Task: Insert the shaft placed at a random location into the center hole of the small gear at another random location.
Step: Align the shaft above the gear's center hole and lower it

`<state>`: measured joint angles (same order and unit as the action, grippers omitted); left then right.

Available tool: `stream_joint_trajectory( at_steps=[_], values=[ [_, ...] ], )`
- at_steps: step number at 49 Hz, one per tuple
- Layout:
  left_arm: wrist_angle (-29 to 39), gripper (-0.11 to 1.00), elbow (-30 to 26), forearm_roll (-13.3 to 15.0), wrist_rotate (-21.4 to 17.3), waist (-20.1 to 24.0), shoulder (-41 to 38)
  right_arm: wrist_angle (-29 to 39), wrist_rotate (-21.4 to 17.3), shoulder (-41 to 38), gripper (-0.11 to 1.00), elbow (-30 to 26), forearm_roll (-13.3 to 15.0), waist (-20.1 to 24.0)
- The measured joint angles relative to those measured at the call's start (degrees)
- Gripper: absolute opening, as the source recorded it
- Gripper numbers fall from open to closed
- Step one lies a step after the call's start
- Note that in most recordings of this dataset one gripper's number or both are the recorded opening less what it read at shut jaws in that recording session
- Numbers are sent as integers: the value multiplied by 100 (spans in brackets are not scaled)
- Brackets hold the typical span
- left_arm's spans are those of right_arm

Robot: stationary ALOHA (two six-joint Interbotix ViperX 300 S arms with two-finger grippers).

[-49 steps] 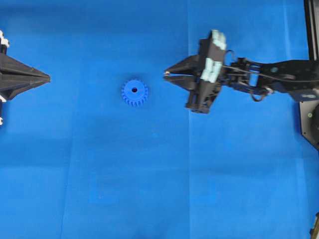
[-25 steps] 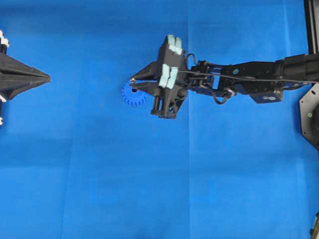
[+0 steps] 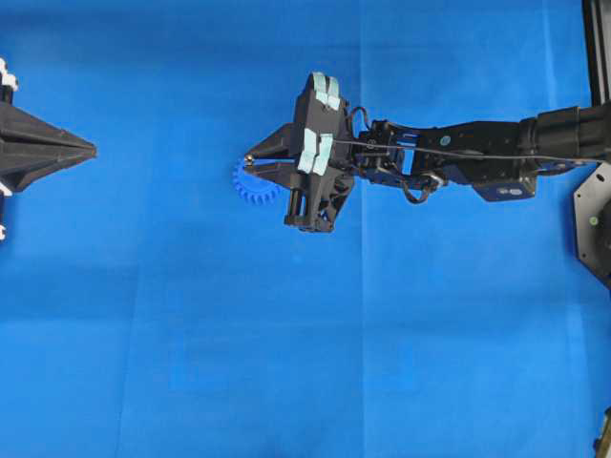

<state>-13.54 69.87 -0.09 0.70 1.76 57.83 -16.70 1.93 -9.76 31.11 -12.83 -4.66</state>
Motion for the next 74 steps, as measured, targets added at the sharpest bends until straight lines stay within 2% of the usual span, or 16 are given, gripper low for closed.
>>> stream_joint_trajectory(
  at_steps=[15, 36, 55, 74],
  values=[
    [9, 0, 0, 0, 0, 0, 0, -62, 0, -343, 4, 26, 0, 0],
    [0, 0, 0, 0, 0, 0, 0, -62, 0, -360, 4, 26, 0, 0],
    [9, 0, 0, 0, 0, 9, 0, 316, 18, 334, 4, 35, 0, -35],
    [9, 0, 0, 0, 0, 9, 0, 290, 62, 193, 4, 35, 0, -88]
  ],
)
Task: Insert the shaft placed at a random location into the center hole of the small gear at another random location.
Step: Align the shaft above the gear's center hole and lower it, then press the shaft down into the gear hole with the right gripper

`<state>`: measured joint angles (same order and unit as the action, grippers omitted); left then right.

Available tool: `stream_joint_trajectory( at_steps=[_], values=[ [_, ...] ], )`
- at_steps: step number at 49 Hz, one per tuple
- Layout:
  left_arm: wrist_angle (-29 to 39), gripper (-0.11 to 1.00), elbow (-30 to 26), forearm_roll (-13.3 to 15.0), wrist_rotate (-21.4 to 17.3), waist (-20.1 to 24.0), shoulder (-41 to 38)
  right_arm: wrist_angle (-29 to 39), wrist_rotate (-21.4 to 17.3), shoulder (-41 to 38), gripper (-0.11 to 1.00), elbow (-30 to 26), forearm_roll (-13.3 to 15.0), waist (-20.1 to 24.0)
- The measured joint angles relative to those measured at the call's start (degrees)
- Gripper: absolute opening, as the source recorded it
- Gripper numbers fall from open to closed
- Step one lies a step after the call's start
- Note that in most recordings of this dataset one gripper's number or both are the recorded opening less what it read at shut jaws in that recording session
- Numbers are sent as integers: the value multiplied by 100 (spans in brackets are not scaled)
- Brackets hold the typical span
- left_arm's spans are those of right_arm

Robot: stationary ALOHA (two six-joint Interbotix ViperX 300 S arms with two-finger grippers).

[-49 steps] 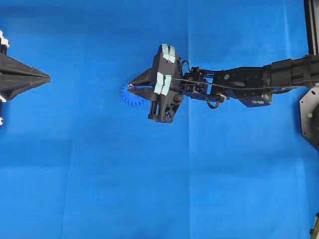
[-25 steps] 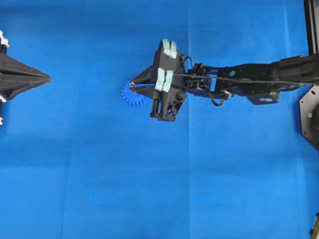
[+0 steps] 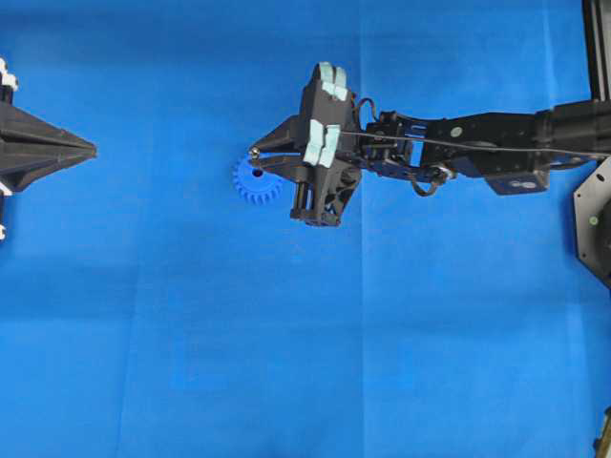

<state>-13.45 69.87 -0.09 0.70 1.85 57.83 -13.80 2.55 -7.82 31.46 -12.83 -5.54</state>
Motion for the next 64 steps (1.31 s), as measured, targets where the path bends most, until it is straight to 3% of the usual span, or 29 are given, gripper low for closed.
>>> stream_joint_trajectory(
  at_steps=[24, 51, 64],
  values=[
    [0, 0, 0, 0, 0, 0, 0, -343, -26, -615, 4, 0, -35, 9],
    [0, 0, 0, 0, 0, 0, 0, -334, -26, -598, 4, -62, -53, 0],
    [0, 0, 0, 0, 0, 0, 0, -290, 0, -229, 4, -62, -44, 0]
  ],
)
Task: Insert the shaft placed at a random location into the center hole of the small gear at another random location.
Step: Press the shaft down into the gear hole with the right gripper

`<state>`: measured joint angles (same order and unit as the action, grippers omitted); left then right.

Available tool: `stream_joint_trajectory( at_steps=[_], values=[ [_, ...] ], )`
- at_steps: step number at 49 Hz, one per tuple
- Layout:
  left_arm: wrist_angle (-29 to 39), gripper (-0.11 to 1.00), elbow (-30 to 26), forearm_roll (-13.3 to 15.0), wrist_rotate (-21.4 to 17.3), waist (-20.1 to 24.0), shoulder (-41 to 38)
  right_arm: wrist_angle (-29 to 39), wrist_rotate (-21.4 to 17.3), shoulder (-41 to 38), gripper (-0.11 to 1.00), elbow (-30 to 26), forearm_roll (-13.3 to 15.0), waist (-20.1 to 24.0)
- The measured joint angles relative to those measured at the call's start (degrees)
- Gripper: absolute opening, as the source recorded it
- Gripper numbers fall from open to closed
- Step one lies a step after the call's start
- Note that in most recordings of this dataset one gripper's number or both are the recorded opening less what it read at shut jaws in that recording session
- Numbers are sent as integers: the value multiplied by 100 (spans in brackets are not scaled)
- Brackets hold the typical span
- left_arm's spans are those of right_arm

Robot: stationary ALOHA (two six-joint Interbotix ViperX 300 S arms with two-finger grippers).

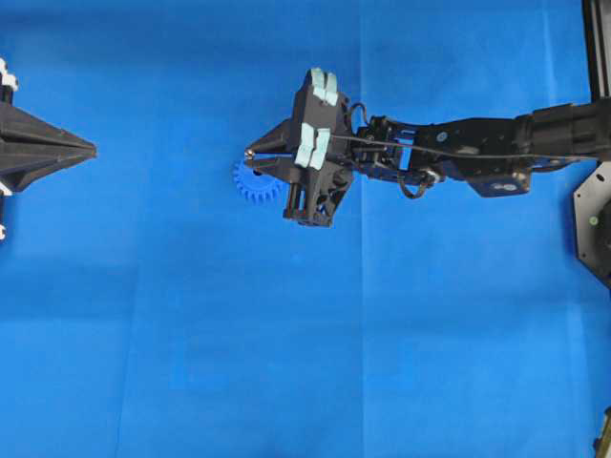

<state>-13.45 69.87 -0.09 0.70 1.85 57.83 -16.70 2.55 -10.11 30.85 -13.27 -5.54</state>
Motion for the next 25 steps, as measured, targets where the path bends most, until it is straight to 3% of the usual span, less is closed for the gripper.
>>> stream_joint_trajectory(
  at_steps=[25],
  values=[
    [9, 0, 26, 0, 0, 0, 0, 167, 9, 70, 4, 0, 9, -9]
  ],
)
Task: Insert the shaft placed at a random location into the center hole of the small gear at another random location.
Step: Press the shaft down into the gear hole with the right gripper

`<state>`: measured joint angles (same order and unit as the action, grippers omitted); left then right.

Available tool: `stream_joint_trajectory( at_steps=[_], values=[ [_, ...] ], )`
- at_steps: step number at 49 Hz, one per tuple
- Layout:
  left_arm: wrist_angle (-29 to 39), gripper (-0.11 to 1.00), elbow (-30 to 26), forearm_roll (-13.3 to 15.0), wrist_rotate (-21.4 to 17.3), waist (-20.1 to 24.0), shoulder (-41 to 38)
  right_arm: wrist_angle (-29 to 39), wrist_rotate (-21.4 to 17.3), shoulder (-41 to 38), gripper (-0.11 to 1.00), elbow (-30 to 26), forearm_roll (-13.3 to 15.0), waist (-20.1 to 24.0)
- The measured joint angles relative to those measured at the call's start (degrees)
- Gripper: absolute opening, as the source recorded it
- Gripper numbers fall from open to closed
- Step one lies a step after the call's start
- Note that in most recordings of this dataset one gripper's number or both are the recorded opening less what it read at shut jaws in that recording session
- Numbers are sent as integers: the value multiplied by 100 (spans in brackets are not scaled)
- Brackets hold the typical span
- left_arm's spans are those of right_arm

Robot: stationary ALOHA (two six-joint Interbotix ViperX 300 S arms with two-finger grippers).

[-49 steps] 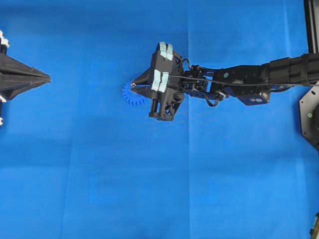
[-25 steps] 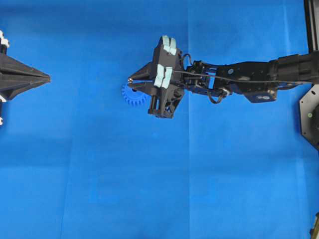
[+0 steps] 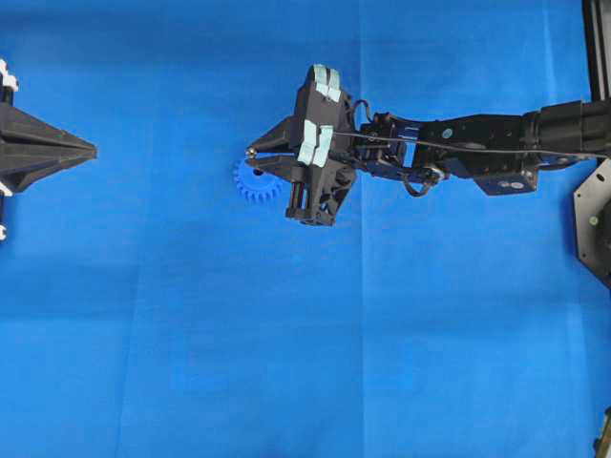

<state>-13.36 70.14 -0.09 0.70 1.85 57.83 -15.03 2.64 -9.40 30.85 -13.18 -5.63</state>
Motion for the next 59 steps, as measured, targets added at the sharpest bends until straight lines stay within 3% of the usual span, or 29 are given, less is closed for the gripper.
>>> stream_joint_trajectory(
  at_steps=[59],
  values=[
    [0, 0, 18, 0, 0, -9, 0, -272, -62, -677, 4, 0, -44, 35]
  ],
)
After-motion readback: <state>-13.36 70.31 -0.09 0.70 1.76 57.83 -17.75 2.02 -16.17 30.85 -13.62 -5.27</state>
